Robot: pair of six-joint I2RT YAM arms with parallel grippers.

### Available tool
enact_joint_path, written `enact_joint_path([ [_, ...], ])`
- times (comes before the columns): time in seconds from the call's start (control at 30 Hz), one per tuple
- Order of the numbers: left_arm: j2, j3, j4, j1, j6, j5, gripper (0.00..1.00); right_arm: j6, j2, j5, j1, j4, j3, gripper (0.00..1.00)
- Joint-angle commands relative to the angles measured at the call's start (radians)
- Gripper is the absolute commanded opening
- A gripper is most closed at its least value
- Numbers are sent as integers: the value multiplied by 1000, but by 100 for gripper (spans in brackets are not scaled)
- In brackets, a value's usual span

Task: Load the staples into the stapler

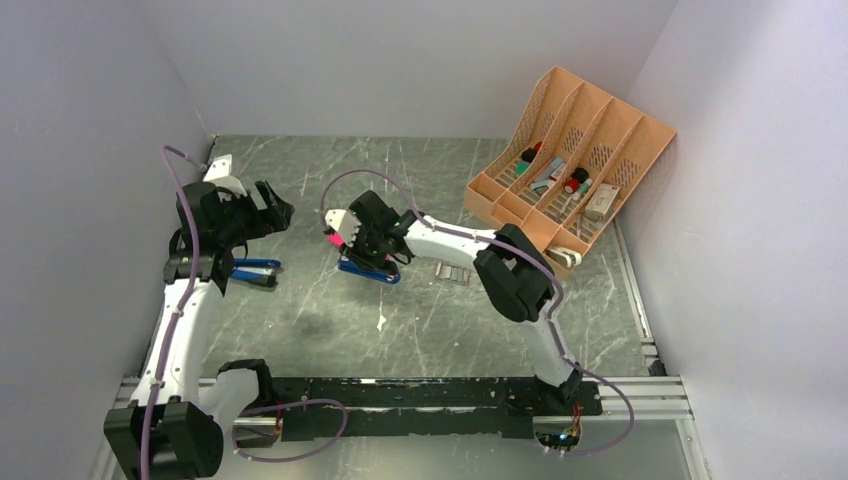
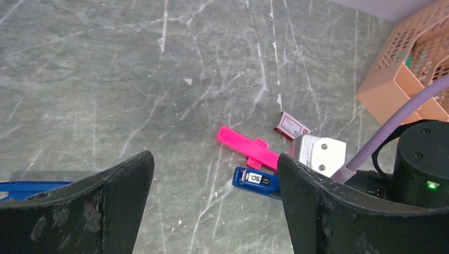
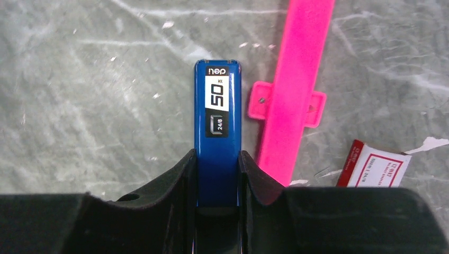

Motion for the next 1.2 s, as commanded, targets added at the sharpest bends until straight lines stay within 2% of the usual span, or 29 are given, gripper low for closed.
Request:
enact_joint_path([
  [0.0,-9,-26,88,11,-3,104,91,-66,-77,-79,10,-67,-83,2],
  [0.13,-10,-52,151,10,-18,158,92,-48,-216,-107,14,-41,-254,12],
  [0.23,-13,-69,181,2,-28,181,94,-18,-323,-80,26,9,-387,31],
  [0.3,-20,-80,197,-8,-31,192,95,10,-392,-73,26,59,-453,40],
  [0.47,-54,-109,243,-70,-17,191,98,66,-579,-53,27,147,-559,50],
  [0.57,-72,-126,275,-155,20,184,100,120,-695,-18,27,213,-622,53],
  [0.63,-74,-139,300,-218,45,189,99,203,-783,64,25,297,-690,54],
  [0.7,-49,-141,313,-276,61,200,100,304,-894,143,19,392,-785,54],
  [0.8,34,-113,314,-362,81,249,94,463,-1046,275,7,518,-928,54],
  [0.9,105,-80,321,-456,118,252,93,667,-1176,387,-32,584,-1063,54],
  [0.97,128,-61,321,-518,180,246,94,772,-1236,389,-96,581,-1132,54],
  [1.07,142,-51,315,-659,340,231,99,849,-1286,300,-198,568,-1203,54],
  [1.17,160,-64,286,-783,554,322,99,865,-1329,248,-255,555,-1242,54],
])
